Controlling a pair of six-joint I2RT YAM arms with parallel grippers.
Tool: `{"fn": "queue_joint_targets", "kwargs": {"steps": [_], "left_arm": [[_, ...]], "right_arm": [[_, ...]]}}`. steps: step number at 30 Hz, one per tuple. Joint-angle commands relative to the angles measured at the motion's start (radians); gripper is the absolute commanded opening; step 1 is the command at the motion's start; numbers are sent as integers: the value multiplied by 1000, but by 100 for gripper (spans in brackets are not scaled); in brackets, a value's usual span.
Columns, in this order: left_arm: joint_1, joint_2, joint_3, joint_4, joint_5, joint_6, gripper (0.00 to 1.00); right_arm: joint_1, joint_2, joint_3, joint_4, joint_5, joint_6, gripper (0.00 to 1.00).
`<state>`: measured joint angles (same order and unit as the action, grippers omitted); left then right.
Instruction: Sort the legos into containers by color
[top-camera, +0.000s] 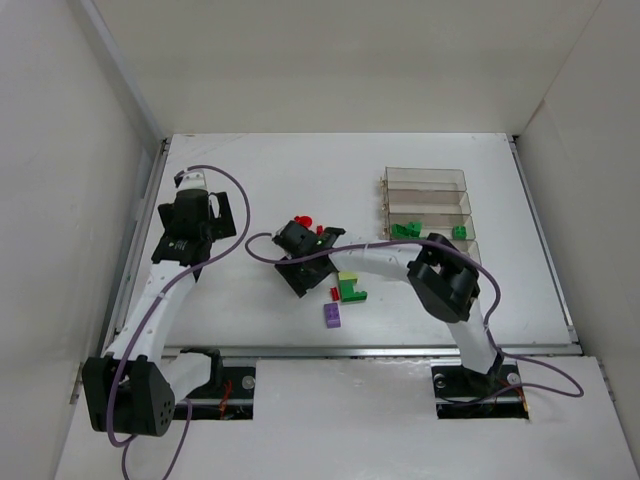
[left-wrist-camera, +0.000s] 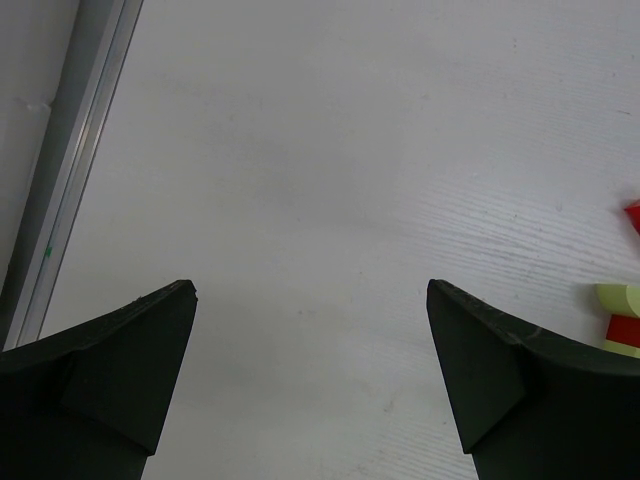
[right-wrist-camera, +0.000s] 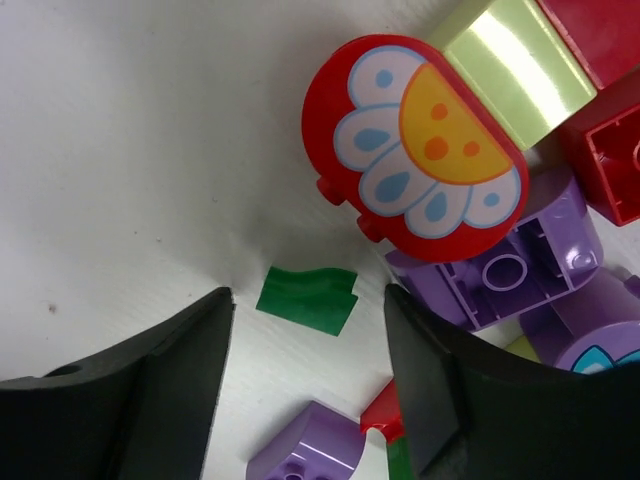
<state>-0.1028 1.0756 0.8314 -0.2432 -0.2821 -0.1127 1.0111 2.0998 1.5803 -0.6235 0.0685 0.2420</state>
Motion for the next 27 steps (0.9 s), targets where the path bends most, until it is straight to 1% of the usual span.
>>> {"fn": "queue_joint_targets", "kwargs": {"steps": [1, 4, 5, 6, 7, 8, 12, 13, 15, 16, 17, 19, 20, 21, 22, 23, 25, 26, 27], "left_arm": [[5, -36, -2, 35, -25, 4, 100], [5, -36, -2, 35, -25, 4, 100], [5, -36, -2, 35, -25, 4, 100], [5, -36, -2, 35, -25, 4, 100], [5, -36, -2, 35, -25, 4, 100], [5, -36, -2, 35, -25, 4, 100], [5, -36, -2, 35, -25, 4, 100], [5, -36, -2, 35, -25, 4, 100], [5, -36, -2, 35, -25, 4, 100], [5, -36, -2, 35, -25, 4, 100], [5, -36, -2, 35, -25, 4, 100], [5, -36, -2, 35, -14, 4, 100], [5, -36, -2, 35, -14, 4, 100], [5, -36, -2, 35, -5, 4, 100], [5, -36, -2, 35, 7, 4, 100], [5, -36, -2, 35, 8, 4, 100], [5, -36, -2, 35, 17, 4, 100], [5, -36, -2, 35, 17, 4, 100], [5, -36, -2, 35, 17, 4, 100]], "right_arm": [[6, 22, 56, -44, 50, 29, 66], [6, 10, 47, -44, 50, 29, 59], [6, 9, 38, -44, 50, 29, 51], [6, -3, 38, -35, 50, 29, 41], [6, -3, 38, -35, 50, 29, 41], [6, -12, 29, -35, 50, 20, 28], [6, -73, 17, -24, 40, 20, 11], [6, -96, 4, -24, 65, 20, 11], [6, -182, -14, 4, 117, 58, 7], [-24, -217, -29, 17, 148, 80, 5], [-49, -298, -72, 57, 148, 103, 3], [-113, -384, -130, 105, 137, 196, 0], [-193, -427, -193, 140, 137, 232, 0], [-238, -495, -221, 140, 137, 303, 0], [-284, -521, -244, 140, 151, 334, 0], [-375, -540, -264, 127, 177, 356, 0], [-455, -551, -292, 53, 220, 368, 0], [-521, -551, -301, 27, 259, 368, 0], [-549, -551, -301, 4, 280, 368, 0]]}}
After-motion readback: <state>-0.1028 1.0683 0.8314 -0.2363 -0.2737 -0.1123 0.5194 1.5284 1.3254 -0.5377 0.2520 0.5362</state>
